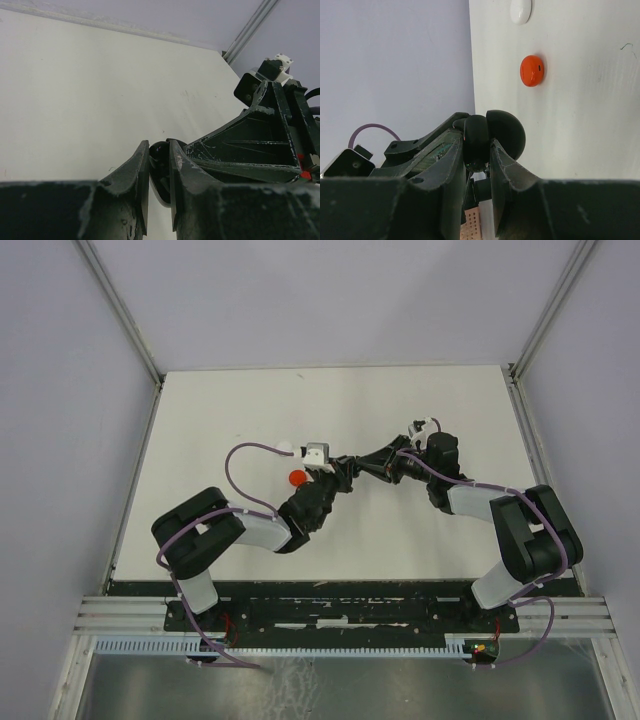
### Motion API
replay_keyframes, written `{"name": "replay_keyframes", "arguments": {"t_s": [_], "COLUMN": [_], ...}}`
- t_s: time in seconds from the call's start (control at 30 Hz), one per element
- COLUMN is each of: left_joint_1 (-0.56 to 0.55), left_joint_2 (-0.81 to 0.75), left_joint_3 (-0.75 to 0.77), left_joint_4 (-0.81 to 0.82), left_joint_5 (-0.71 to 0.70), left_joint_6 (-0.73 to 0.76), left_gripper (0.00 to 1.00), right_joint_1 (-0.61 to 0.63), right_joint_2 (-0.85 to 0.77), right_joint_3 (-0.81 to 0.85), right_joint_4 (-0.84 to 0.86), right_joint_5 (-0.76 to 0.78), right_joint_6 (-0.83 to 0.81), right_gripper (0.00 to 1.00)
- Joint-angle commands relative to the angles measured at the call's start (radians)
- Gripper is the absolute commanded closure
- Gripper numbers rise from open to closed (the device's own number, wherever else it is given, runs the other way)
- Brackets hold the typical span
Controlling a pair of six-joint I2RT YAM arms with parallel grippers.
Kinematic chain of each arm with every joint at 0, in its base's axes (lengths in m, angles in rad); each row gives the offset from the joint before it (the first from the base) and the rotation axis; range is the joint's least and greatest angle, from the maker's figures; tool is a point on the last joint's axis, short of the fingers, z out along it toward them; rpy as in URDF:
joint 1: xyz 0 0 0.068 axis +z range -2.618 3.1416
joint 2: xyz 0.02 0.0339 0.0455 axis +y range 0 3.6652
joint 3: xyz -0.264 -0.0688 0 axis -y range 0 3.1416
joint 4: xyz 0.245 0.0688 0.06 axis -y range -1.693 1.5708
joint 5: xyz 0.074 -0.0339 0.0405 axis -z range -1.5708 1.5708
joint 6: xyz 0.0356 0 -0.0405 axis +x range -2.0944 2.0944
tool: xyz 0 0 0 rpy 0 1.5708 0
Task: Insert the wireless bluetooth earbuds into the charging case
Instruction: Place the earbud in the charging case.
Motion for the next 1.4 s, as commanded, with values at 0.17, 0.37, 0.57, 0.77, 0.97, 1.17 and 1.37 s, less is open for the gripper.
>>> {"name": "replay_keyframes", "arguments": {"t_s": [0.17, 0.37, 0.57, 0.77, 0.97, 1.17, 1.37], "left_joint_1": [-0.009, -0.009, -0.009, -0.009, -0.008, -0.009, -0.01], "left_joint_2": [0.011, 0.024, 0.017, 0.002, -0.018, -0.03, -0.032], "left_joint_3": [-0.027, -0.019, -0.026, -0.041, -0.039, -0.027, -0.009], "left_joint_4": [0.071, 0.076, 0.083, 0.096, 0.09, 0.075, 0.05], "left_joint_5": [0.041, 0.056, 0.051, 0.032, 0.029, 0.031, 0.024], "left_joint_6": [-0.034, -0.04, -0.039, -0.034, -0.021, -0.004, -0.006], "left_gripper": [0.97, 0.97, 0.96, 0.96, 0.96, 0.96, 0.97], "right_joint_1": [0.006, 0.006, 0.006, 0.006, 0.006, 0.005, 0.006], "right_joint_2": [-0.041, -0.047, -0.052, -0.056, -0.06, -0.062, -0.065], "right_joint_3": [0.031, 0.034, 0.034, 0.033, 0.029, 0.028, 0.029], "right_joint_4": [0.057, 0.054, 0.054, 0.053, 0.065, 0.078, 0.078], "right_joint_5": [0.0, -0.001, -0.001, 0.0, -0.003, -0.007, -0.003], "right_joint_6": [-0.007, -0.005, -0.001, 0.003, 0.011, 0.025, 0.027], "right_gripper": [0.94, 0.94, 0.94, 0.94, 0.94, 0.94, 0.94]}}
